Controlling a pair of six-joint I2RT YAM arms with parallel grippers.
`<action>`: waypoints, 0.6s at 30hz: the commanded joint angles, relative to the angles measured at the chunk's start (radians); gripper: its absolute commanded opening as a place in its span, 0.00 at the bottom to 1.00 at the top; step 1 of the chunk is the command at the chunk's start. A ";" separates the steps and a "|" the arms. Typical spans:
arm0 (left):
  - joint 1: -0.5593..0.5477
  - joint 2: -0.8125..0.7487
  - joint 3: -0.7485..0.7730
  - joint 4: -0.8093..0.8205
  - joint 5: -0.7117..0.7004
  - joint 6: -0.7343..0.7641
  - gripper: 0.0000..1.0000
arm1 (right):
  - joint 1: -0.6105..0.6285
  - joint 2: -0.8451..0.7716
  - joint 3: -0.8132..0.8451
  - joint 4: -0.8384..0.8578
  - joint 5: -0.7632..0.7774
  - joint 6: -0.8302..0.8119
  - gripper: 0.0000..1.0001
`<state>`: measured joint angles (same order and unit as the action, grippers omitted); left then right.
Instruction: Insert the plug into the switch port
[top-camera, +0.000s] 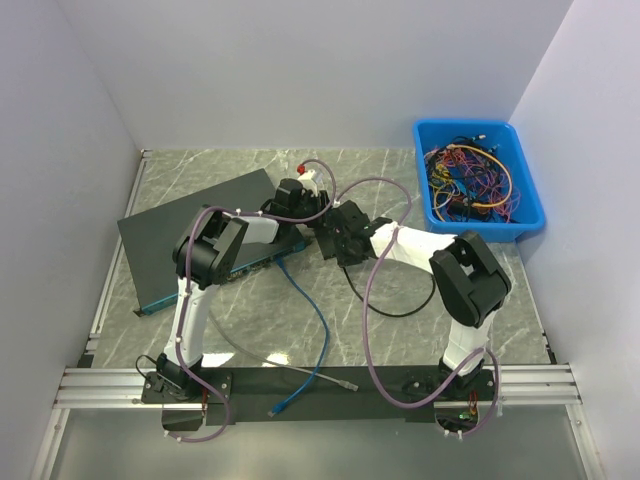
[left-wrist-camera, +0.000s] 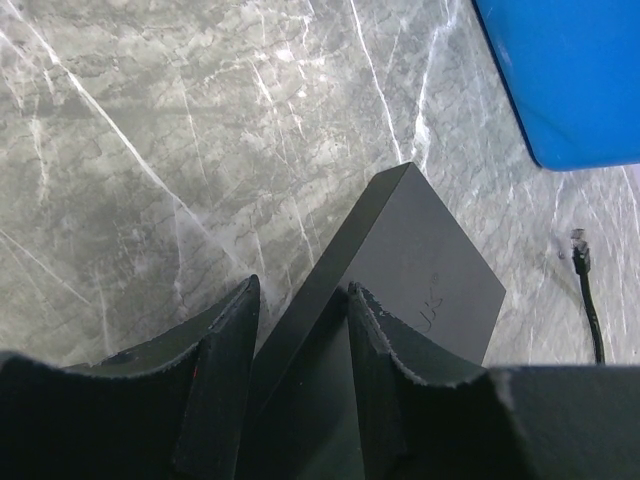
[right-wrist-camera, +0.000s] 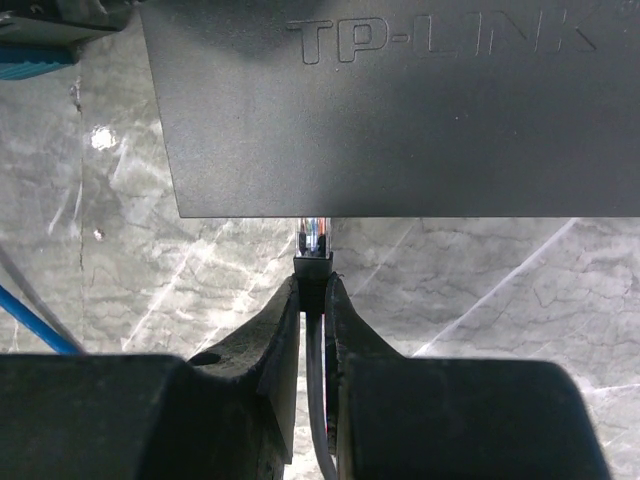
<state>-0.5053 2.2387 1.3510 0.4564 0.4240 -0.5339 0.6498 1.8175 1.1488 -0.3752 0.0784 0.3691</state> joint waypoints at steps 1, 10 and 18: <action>-0.006 0.019 0.030 -0.039 0.041 0.025 0.46 | -0.015 -0.010 0.049 0.074 0.043 0.002 0.00; -0.006 0.027 0.043 -0.053 0.045 0.025 0.45 | -0.018 -0.004 0.034 0.102 0.054 -0.002 0.00; -0.007 0.082 0.145 -0.209 0.052 0.037 0.44 | -0.052 0.037 0.019 0.140 0.032 -0.019 0.00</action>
<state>-0.5034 2.2803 1.4517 0.3645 0.4469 -0.5308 0.6292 1.8423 1.1488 -0.3325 0.0814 0.3641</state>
